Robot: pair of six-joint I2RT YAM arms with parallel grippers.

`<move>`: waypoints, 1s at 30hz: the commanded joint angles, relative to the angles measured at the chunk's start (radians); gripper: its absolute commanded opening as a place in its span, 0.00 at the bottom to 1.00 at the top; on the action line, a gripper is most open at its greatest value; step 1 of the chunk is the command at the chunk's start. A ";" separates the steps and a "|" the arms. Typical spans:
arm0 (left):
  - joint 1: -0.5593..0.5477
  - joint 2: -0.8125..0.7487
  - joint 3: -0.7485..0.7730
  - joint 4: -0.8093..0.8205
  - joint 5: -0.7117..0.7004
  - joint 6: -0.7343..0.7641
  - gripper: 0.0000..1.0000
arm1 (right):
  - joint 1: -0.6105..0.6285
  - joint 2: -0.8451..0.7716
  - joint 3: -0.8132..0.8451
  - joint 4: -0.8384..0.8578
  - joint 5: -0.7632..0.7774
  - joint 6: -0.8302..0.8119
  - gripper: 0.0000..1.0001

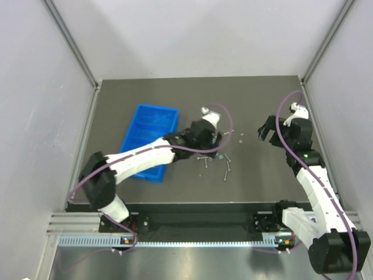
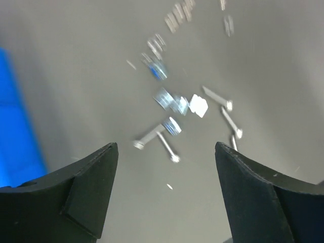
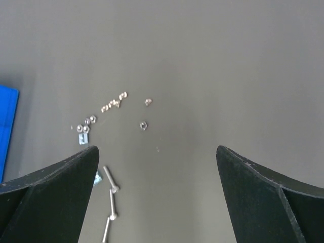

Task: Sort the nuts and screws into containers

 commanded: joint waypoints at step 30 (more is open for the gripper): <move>0.050 0.261 -0.047 -0.009 0.038 -0.040 0.61 | 0.009 -0.015 -0.066 0.030 -0.038 0.045 1.00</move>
